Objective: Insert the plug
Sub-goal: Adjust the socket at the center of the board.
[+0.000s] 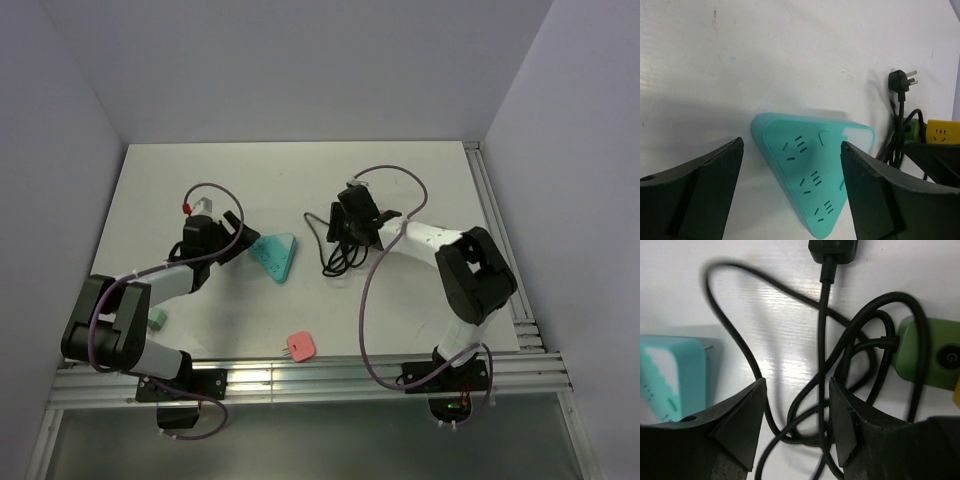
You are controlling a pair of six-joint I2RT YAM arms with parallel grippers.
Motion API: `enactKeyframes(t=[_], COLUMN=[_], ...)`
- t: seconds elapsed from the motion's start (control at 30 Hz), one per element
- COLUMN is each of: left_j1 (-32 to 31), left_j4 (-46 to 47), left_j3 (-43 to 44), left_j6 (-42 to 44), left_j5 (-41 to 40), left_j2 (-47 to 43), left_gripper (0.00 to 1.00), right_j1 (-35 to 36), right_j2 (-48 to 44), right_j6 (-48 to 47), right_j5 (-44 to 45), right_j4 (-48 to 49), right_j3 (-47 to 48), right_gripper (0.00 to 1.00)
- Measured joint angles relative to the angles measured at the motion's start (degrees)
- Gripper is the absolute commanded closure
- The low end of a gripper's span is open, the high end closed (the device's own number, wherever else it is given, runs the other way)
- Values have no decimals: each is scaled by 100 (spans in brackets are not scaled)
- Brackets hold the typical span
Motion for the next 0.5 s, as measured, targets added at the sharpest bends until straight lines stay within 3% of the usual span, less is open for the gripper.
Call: enactKeyframes(t=[0.17,0.37,0.47,0.5], left_j1=[151,170,173,173], left_j4=[79,120,120,131], left_j3=[280,691,772,774], left_j6=[0,-17,-55,-79], left_j5=[146,317,420,457], left_j2=[487,1091,1257,1274], left_gripper=[16,21,31,39], right_j1=[55,393,592,643], right_j2=[-588,-778,-763,-741], right_j6=[-46,-234,-330,-343], right_j5=[-76,-101,-101,-109], right_j4=[107,354,365,363], right_j3=[-181,-293,-284,-269], right_gripper=[38,52,55,55])
